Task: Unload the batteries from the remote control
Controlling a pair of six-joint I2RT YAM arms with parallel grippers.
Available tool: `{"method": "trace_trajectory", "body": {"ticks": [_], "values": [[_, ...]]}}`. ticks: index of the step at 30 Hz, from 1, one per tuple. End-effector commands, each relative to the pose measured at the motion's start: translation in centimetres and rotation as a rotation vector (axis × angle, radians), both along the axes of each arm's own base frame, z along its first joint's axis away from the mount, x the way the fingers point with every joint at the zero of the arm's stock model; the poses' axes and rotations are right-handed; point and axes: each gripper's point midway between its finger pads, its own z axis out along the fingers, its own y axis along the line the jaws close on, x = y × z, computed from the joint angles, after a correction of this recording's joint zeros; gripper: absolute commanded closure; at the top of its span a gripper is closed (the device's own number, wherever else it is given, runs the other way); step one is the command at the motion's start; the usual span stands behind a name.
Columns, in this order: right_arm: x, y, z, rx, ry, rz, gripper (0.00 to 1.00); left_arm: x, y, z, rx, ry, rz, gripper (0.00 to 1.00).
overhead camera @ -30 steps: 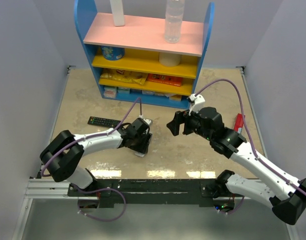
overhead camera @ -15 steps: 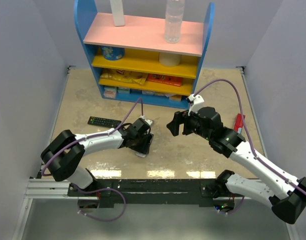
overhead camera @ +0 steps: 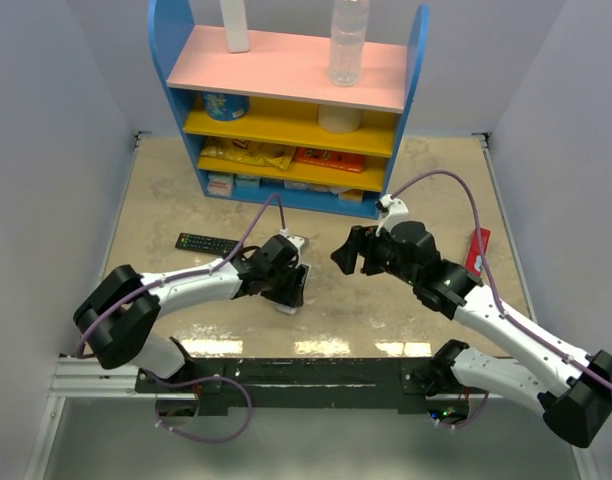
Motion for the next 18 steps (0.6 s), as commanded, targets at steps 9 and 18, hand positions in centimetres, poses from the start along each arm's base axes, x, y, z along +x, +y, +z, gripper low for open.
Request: {"method": "trace_trajectory", "body": {"ticks": [9,18], "values": [[1.4,5.8,-1.5,0.397,0.200,-0.044,0.29,0.1,-3.0,8.0,-0.320,-0.127,0.005,0.66],[1.2,8.0,-2.7,0.395,0.214,-0.020,0.31,0.1,-3.6,8.7,-0.361,-0.124,0.009,0.66]]}}
